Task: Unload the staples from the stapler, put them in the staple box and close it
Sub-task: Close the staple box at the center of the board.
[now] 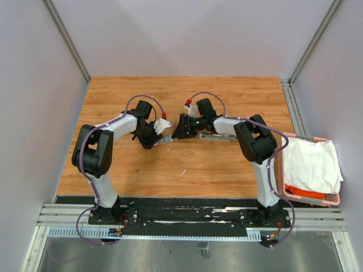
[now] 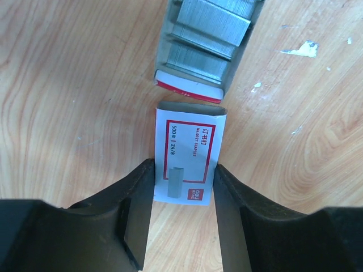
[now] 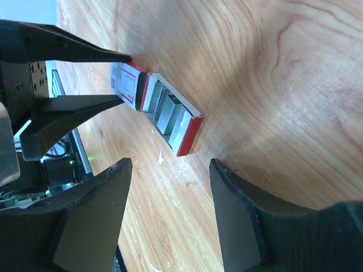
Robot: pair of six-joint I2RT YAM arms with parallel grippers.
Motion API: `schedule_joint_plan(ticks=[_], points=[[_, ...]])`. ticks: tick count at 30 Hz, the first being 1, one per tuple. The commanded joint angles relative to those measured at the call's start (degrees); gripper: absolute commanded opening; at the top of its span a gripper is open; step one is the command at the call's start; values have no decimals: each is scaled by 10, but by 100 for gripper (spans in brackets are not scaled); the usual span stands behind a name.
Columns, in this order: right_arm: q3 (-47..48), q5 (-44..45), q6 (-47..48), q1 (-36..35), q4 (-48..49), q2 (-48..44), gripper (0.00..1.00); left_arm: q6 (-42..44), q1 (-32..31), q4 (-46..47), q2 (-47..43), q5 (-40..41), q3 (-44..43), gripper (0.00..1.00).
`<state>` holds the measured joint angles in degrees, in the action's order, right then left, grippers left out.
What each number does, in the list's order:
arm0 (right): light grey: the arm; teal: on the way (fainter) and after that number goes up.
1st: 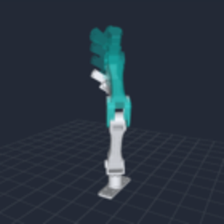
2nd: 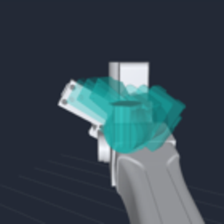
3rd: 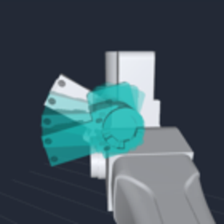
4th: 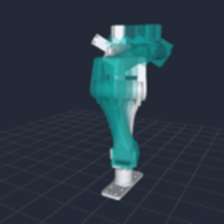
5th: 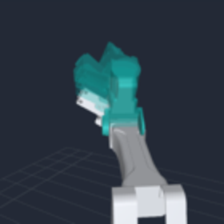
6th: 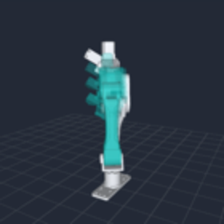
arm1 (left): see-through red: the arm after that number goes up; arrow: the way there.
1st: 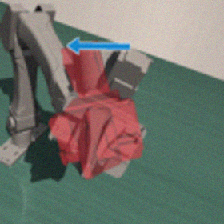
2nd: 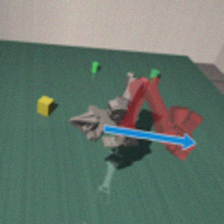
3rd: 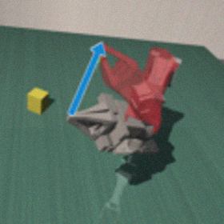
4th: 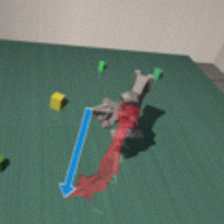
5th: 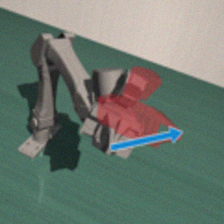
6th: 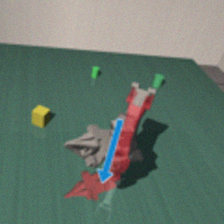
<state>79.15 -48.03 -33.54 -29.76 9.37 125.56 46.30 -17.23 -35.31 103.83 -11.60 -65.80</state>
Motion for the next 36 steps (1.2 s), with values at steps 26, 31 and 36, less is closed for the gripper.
schedule_joint_plan(ticks=[26,31,36], points=[[32,-3,13,-22,-28,35,60,175,12,-104,82,-73,-88,48],[33,-3,16,-22,-31,37,60,187,13,-135,98,-56,-103,48],[31,0,13,-22,-30,36,60,167,12,-135,99,-66,-102,47]])
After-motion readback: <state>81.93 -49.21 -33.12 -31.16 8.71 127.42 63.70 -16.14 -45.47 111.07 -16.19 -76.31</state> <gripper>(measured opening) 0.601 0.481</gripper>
